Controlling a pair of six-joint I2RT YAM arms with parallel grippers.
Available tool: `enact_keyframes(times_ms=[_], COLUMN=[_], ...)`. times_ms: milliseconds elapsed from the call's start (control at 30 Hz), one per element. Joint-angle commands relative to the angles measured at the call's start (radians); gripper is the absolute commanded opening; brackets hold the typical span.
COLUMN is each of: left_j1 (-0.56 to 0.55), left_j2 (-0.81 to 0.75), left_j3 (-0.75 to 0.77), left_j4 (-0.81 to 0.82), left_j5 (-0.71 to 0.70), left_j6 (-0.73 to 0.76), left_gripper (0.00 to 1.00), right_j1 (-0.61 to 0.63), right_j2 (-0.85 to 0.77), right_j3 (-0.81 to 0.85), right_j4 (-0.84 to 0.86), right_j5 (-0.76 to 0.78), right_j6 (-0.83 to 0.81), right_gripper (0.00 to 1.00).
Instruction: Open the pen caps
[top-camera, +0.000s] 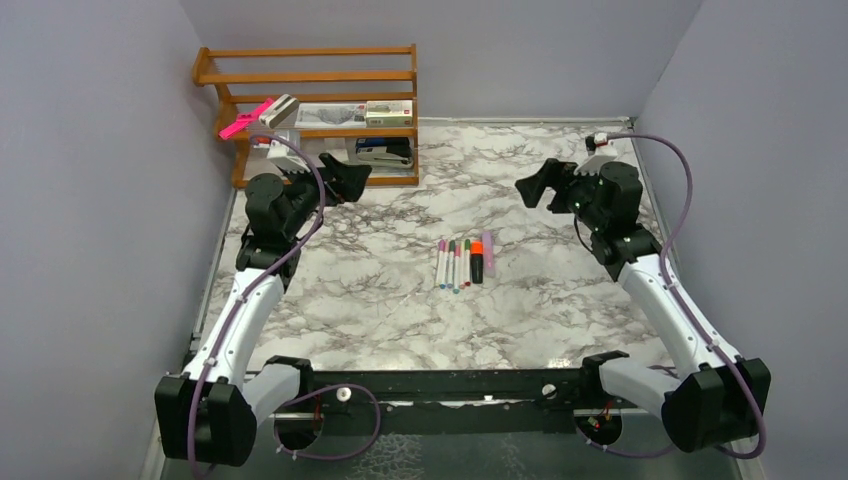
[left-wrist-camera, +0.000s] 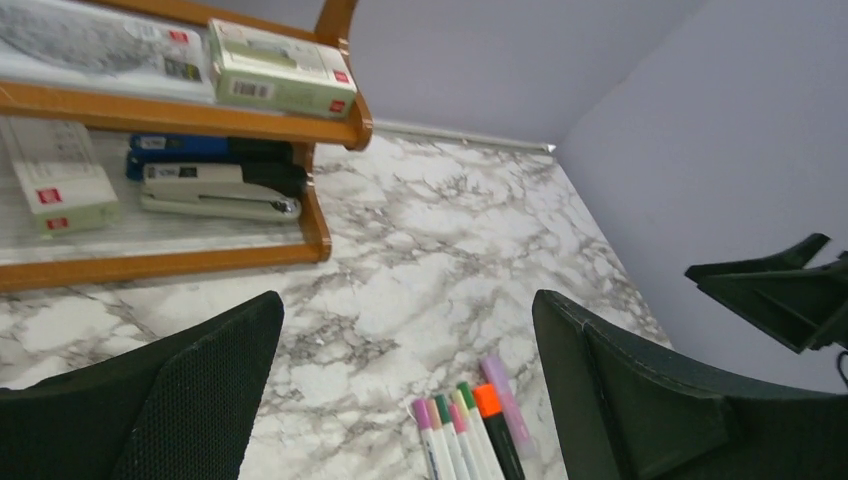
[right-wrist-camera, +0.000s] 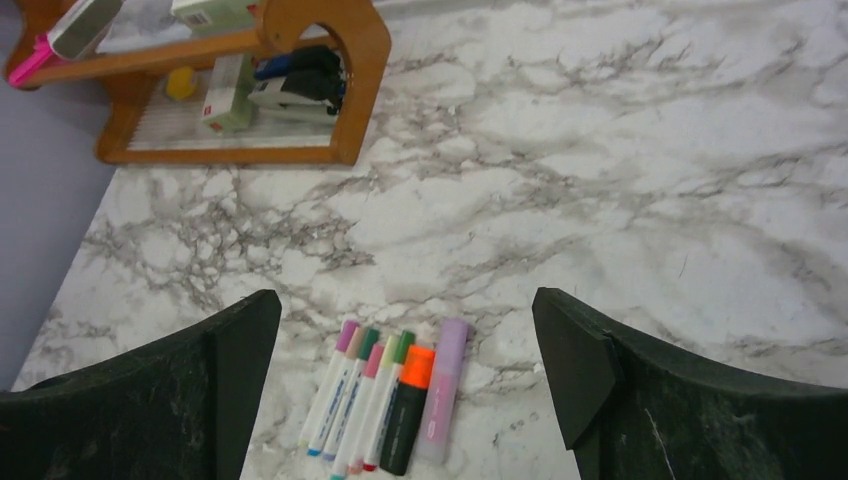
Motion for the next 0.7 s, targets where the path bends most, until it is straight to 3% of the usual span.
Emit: enact_keyframes(times_ms=[0, 200, 367, 567, 667], left_j1=[0.003, 0.003, -0.022, -0.197, -0.243], left_j2=[-0.005, 0.047, 0.168, 0.197, 0.233], left_j3=[-0.051, -0.031, 0.076, 0.143, 0.166], left_j4=[-0.035, 0.000, -0.075, -0.177, -0.190], left_j5=[0.177, 0.297, 0.322, 0.138, 0.127], left_j6=[-0.064, -0.098, -0.138, -0.062, -0.080], left_gripper=[0.99, 0.99, 0.99, 0.99, 0.99], right_j1=[-0.005, -0.005, -0.005, -0.004, 0.001], right_j2=[-0.016, 0.072, 0.117, 0.163, 0.171], right_j3=[-0.032, -0.019, -0.034, -0.041, -0.058], right_j4=[-0.092, -0.123, -0.079, -0.089, -0.081], right_j5=[-0.080, -0.206, -0.271, -0.250, -0.254], right_j6=[0.101, 0.042, 0.070, 0.112, 0.139], right_gripper=[1.00, 1.00, 1.00, 1.00, 1.00])
